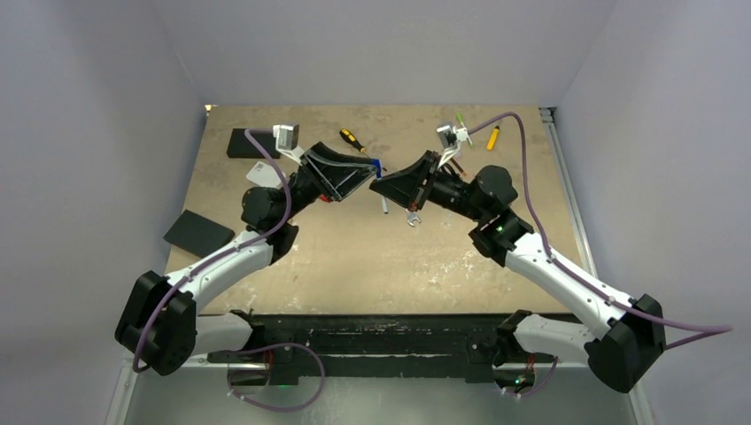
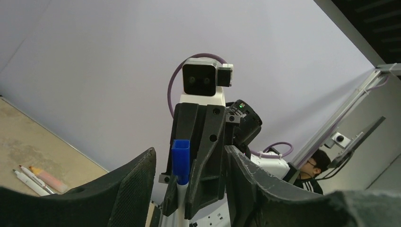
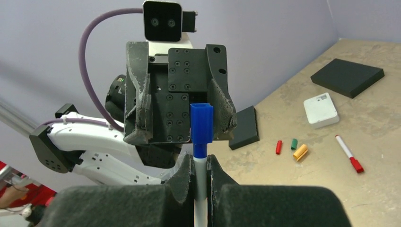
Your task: Open the pen caps
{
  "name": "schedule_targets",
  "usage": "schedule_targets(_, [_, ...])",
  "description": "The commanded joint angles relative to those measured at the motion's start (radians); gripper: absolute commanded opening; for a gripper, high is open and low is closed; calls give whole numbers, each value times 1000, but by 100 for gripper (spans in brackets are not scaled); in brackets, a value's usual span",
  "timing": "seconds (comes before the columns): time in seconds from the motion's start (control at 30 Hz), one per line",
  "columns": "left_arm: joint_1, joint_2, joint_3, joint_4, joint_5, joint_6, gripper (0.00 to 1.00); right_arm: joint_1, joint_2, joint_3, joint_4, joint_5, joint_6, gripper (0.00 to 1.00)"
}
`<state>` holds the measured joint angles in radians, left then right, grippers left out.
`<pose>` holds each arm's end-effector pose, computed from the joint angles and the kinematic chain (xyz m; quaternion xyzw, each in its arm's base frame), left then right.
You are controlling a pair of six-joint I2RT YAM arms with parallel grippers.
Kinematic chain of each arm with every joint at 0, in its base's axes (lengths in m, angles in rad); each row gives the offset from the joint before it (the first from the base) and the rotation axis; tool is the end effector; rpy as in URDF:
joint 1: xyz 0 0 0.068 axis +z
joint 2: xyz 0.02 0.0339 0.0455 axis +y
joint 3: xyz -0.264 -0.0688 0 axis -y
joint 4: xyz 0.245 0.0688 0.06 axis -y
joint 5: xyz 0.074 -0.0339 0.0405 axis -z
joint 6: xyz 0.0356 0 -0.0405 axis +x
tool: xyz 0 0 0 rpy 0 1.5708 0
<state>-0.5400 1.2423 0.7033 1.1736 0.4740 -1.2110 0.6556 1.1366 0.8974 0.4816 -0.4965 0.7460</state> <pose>0.2155 -0.1481 0.3518 0.0535 0.4831 -0.7340 0.4744 0.1985 0.1740 0.3785 -0.1663 0.6057 0.6079 0.4857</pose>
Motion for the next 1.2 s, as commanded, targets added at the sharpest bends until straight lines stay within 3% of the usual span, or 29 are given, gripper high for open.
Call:
schedule_targets(0.0, [-5,0,71,-11,120,19,52,4,-58,2,-83,-28,-82,0])
schedule_targets(0.37, [-5,42,131,-49,200,15,27,4,-61,8,-114,-16,-128,0])
schedule_targets(0.53, [-4,36,133,-76,219,30,32,4,-64,5,-105,-28,-111,0])
schedule_targets(0.73, [-6,26,113,-95,230,43,28,4,-70,0,-86,-18,-94,0])
schedule_targets(0.8, [-6,25,108,-94,233,44,22,4,-70,-2,-85,-15,-93,0])
schedule_targets(0.9, [-6,24,106,-94,228,45,2,4,-73,-6,-89,-8,-94,0])
schedule_targets(0.93, [-6,23,106,-93,224,44,0,3,-75,-8,-92,-9,-94,0])
schedule_targets(1.17, [-3,-30,130,-256,113,129,0,2,-99,-50,-118,2,-95,0])
